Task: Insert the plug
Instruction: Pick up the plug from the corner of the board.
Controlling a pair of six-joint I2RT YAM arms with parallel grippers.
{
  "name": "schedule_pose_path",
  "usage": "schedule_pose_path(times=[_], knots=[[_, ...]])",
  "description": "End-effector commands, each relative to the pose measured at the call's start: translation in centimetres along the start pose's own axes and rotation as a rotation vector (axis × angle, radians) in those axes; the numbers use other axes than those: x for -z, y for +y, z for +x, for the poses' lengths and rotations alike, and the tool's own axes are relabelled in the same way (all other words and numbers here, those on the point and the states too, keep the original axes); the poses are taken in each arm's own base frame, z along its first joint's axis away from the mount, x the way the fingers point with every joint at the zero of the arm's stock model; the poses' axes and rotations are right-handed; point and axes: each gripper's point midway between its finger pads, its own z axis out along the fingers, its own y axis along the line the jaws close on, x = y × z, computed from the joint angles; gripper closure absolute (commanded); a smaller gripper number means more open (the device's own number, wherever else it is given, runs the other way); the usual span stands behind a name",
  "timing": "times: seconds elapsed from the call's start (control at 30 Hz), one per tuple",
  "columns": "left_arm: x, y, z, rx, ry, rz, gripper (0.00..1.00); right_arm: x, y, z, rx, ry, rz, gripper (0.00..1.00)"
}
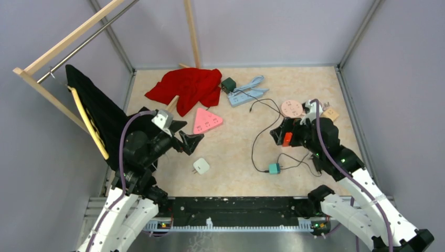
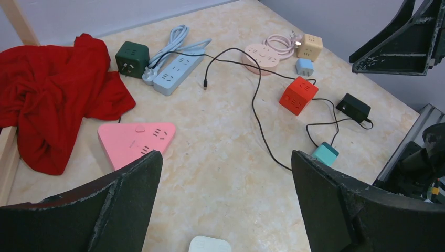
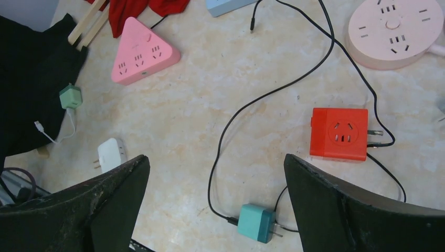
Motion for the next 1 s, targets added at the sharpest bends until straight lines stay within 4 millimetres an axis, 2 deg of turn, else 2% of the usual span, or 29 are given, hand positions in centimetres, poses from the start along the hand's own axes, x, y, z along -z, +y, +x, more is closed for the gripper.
schedule_pose_path(times=[0.0, 0.13, 0.27, 0.37, 0.47, 0.57, 0.67, 0.77, 0.83, 0.97], knots=[[-0.2, 0.0, -0.1, -0.017, -0.006, 0.006, 0.01, 0.1, 0.1, -1.0, -0.005, -0.044, 0.001, 0.01], [-0.1, 0.1, 0.0, -0.018, -0.006, 0.003, 0.01, 0.1, 0.0, -1.0, -0.006, -0.043, 0.006, 0.01], [-0.1, 0.0, -0.1, -0.015, -0.008, 0.004, 0.01, -0.4, -1.0, -1.1, -0.01, -0.072, 0.052, 0.01], [-0.1, -0.1, -0.1, -0.014, -0.006, 0.009, 0.01, -0.9, -1.7, -2.4, -0.018, -0.13, 0.105, 0.01], [-0.2, 0.0, 0.1, -0.01, -0.002, 0.008, 0.01, -1.0, -2.9, -4.6, -0.02, -0.212, 0.189, 0.01], [-0.1, -0.1, 0.0, -0.01, -0.005, 0.007, 0.01, -1.0, -4.3, -6.2, 0.06, -0.272, 0.271, 0.01], [0.0, -0.3, -0.2, -0.01, -0.01, 0.019, 0.01, -1.6, -6.9, -7.5, 0.118, -0.332, 0.426, 0.01], [0.3, -0.6, -0.4, -0.009, -0.02, 0.029, 0.02, -3.5, -9.8, -7.7, 0.225, -0.265, 0.573, 0.01], [0.4, -0.9, -0.6, -0.011, -0.031, 0.038, 0.01, -5.1, -13.0, -7.6, 0.136, -0.174, 0.627, 0.01], [0.7, -1.2, -0.8, -0.016, -0.045, 0.051, 0.01, -7.8, -17.1, -8.3, 0.04, -0.089, 0.699, 0.01]])
